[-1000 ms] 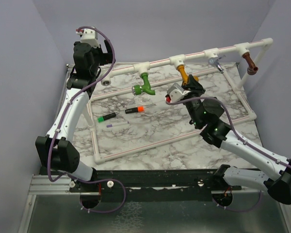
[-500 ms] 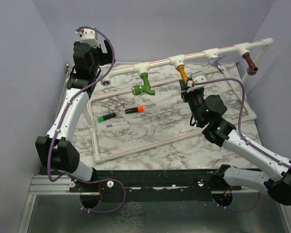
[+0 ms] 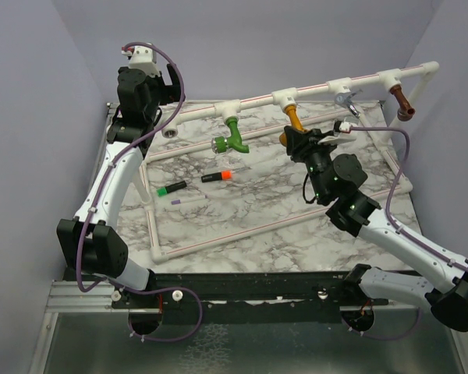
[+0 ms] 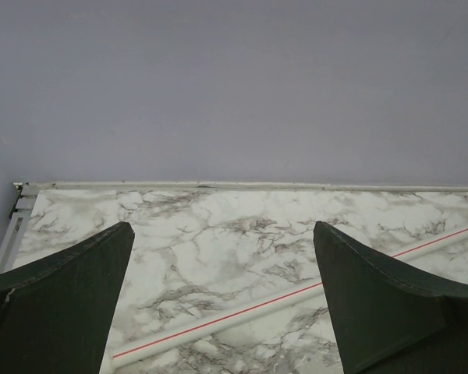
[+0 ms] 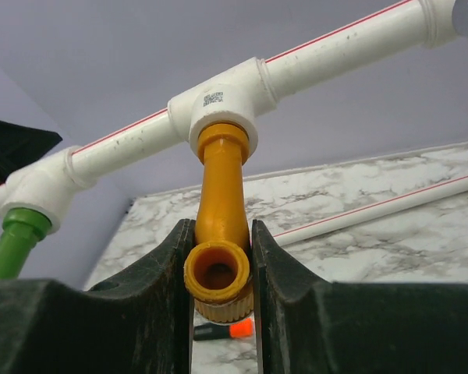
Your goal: Install the water faucets
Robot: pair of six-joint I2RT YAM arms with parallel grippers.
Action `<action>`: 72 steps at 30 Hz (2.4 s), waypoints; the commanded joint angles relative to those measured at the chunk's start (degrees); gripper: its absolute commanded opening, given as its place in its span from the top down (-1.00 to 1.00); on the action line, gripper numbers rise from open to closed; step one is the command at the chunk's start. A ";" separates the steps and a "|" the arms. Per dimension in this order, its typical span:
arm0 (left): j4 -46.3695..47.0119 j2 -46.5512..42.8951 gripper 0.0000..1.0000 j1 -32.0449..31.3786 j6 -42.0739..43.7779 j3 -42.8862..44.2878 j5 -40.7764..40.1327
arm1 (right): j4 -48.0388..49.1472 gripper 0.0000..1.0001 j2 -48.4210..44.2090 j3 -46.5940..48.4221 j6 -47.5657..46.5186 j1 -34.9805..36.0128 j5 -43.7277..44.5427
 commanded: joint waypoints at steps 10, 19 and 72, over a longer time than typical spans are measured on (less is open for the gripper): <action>-9.91 4.86 -0.98 -1.27 -0.54 -4.83 1.57 | 8.10 0.99 -0.75 -4.08 38.43 0.76 -0.44; -9.94 4.89 -0.98 -1.18 -0.45 -4.92 1.22 | 11.02 0.99 -0.51 -4.69 56.82 0.76 -2.23; -9.99 5.10 -0.98 -1.10 -0.45 -5.00 1.13 | -20.87 -0.43 -10.55 1.72 54.88 0.75 0.52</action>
